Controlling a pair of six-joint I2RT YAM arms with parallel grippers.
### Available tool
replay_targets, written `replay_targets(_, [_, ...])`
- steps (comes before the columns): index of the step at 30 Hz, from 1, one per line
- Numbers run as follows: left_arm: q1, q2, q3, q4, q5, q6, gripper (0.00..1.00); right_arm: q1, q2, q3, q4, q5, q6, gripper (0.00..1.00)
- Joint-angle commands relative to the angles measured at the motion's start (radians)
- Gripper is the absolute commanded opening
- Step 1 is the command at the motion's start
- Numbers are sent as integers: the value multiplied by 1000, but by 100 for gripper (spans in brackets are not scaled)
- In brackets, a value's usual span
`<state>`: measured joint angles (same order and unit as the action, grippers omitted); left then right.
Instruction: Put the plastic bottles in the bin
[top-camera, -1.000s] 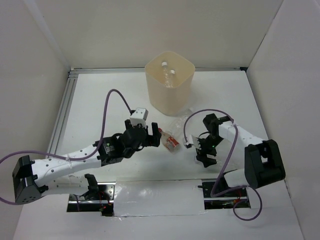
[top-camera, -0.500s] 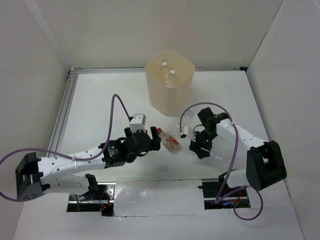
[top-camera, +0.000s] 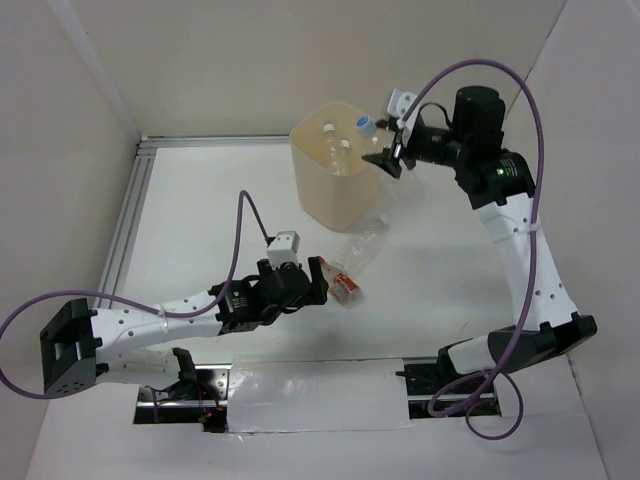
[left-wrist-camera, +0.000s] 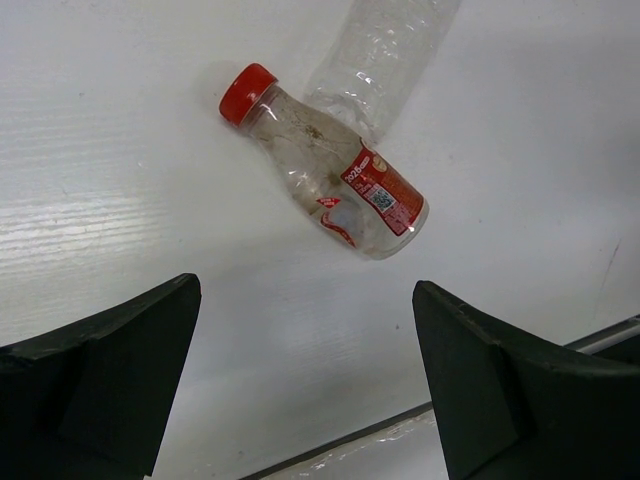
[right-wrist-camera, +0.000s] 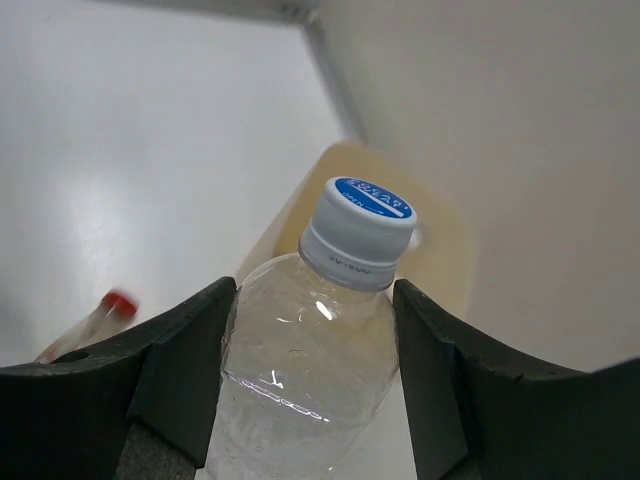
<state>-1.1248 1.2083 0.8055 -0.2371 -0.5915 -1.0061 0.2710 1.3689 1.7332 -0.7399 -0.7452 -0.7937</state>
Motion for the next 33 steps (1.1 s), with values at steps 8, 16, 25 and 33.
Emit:
replay_targets(8, [62,43,18,82,179,-182,100,28,295,270,741,-19,346,8])
replay_targets(16, [71,218,105,137,160,-266,100,42,601,465,720,27,448,69])
replay_targets(25, [71,451,284,-7,160,-302,100,-156,490,435,615,0,697,100])
replay_targets(33, [71,661,399,-153,141,-339,99,-318,190,-100,448,-21,562,100])
